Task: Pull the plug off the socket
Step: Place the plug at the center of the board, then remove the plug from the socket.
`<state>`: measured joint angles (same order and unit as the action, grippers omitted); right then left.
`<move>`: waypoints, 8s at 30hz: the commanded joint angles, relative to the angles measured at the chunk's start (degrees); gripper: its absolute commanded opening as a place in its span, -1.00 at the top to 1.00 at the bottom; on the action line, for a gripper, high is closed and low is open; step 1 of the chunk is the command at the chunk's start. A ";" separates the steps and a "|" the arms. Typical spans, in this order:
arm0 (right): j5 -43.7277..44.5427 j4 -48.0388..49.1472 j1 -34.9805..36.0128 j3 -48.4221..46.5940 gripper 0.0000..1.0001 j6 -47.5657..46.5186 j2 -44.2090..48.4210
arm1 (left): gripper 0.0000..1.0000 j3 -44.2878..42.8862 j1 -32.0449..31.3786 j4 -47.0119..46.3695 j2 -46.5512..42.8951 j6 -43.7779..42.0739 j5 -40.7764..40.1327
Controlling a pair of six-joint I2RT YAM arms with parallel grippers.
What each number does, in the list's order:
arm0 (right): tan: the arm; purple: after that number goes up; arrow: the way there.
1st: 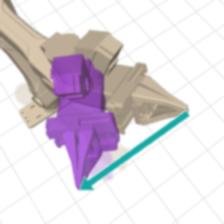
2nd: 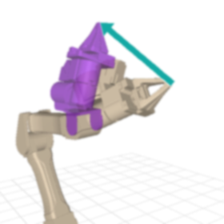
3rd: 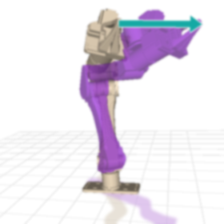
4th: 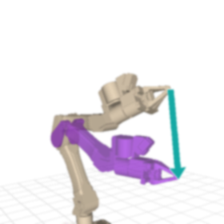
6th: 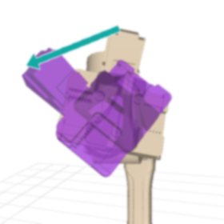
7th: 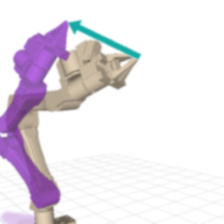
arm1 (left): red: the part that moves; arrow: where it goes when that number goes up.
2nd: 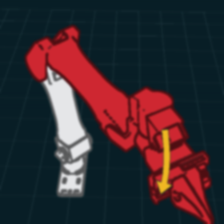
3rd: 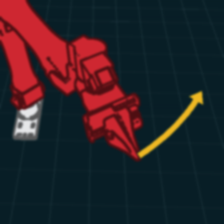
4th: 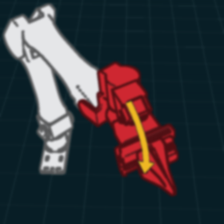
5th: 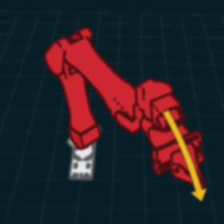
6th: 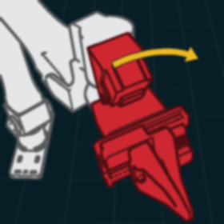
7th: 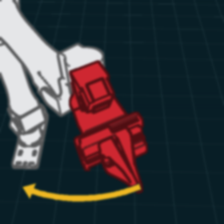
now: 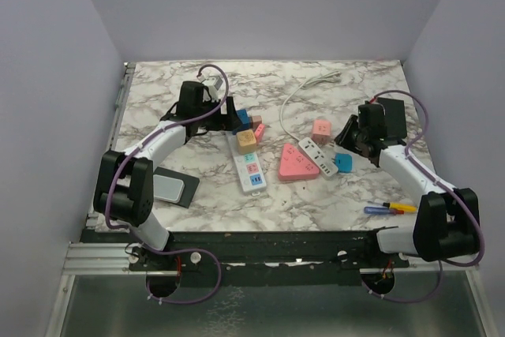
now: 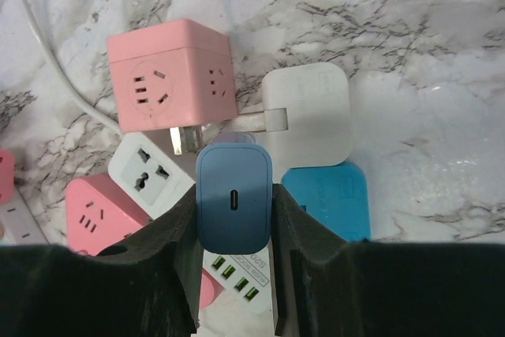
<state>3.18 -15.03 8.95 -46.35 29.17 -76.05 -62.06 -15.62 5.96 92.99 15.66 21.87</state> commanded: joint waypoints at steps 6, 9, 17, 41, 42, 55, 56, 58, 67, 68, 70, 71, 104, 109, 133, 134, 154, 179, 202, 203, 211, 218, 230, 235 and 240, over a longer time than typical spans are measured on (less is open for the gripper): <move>-6.09 9.96 -0.37 4.85 0.88 5.44 -1.33 | -0.79 1.24 -3.20 0.38 0.04 0.55 1.37; -4.59 11.61 -0.36 6.10 0.83 6.02 -1.83 | -0.79 1.25 -3.62 0.45 0.29 0.84 1.25; -5.98 14.45 -0.34 7.18 0.59 5.99 -4.64 | -0.78 1.32 -4.24 0.45 0.88 1.25 1.20; 0.68 12.07 -0.34 7.25 -0.35 5.18 -3.37 | -0.77 2.56 -8.52 0.75 -3.17 -1.23 -8.54; 1.13 12.09 -0.34 7.51 -0.39 5.01 -2.66 | -0.77 2.95 -8.93 0.66 -4.12 -1.63 -9.69; -17.23 19.58 0.69 7.92 -0.43 -7.18 4.67 | -0.86 2.12 -8.64 0.70 -3.44 1.91 -6.69; -18.79 19.98 1.47 7.23 -0.43 -7.19 3.85 | -0.88 2.20 -8.45 0.67 -3.66 2.14 -6.60; -20.58 20.80 4.06 5.39 -0.43 -7.19 1.75 | -0.90 2.46 -8.03 0.41 -3.90 2.74 -6.31; -22.84 25.56 15.12 -7.03 -0.38 -2.60 -13.77 | -0.92 3.25 -5.48 -0.50 -4.99 3.86 -5.44; -20.78 24.28 16.16 -8.83 -0.37 -1.58 -15.39 | -0.92 3.38 -5.33 -0.47 -5.26 3.79 -5.71; -17.93 23.92 17.61 -11.71 -0.34 0.42 -18.70 | -0.92 3.52 -5.24 -0.44 -5.46 3.60 -6.00; -16.89 23.30 18.24 -13.25 -0.34 1.12 -20.24 | -0.92 3.53 -5.22 -0.48 -5.53 3.56 -6.04; 2.92 2.89 27.03 -30.30 -0.30 -0.93 -33.88 | -0.92 3.57 -5.21 -0.48 -4.45 3.79 -5.06; 2.32 2.02 28.08 -26.55 -0.29 0.32 -30.79 | -0.92 3.61 -5.21 -0.44 -4.66 3.73 -5.21; -19.12 21.75 25.77 -16.85 -0.56 -15.26 -20.74 | -0.92 2.81 -1.28 -0.59 -3.96 4.78 0.73; -20.31 22.48 25.77 -17.11 -0.56 -16.15 -21.13 | -0.93 2.82 -1.14 -0.59 -4.22 4.81 0.63; -29.66 15.29 24.49 -24.18 -0.45 -19.47 -29.84 | -0.93 3.02 -0.29 -0.59 -5.72 4.39 -0.18; -22.63 15.52 26.21 -15.00 -0.36 -26.72 -25.55 | -0.93 2.75 0.12 0.08 -6.08 2.41 -0.41; -17.91 23.33 37.25 -12.08 0.43 -22.03 -23.73 | -0.93 6.32 0.16 3.69 -13.23 -6.64 0.85; -16.96 23.89 37.76 -11.83 0.44 -20.94 -23.99 | -0.93 7.27 0.11 3.71 -13.86 -7.14 1.30; -11.64 29.59 38.33 -9.26 0.40 -16.85 -25.33 | -0.93 13.12 -1.29 3.67 -16.34 -9.60 3.53; -10.94 30.77 38.33 -9.29 0.51 -17.39 -25.54 | -0.93 15.75 -5.26 3.78 -19.90 -10.69 -1.85; -10.85 30.75 38.33 -10.34 0.70 -17.03 -26.77 | -0.84 16.21 -7.80 7.01 -19.92 -10.64 -12.08; -11.17 30.58 38.33 -10.76 0.74 -16.97 -27.20 | -0.81 16.38 -8.33 7.22 -20.21 -10.65 -11.33; -11.50 30.53 38.33 -11.12 0.75 -16.64 -27.57 | -0.83 15.96 -8.58 7.08 -18.44 -10.41 -9.58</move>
<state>-9.41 13.91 47.24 -55.99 10.57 -102.10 -46.39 -23.77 12.64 73.21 5.67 11.73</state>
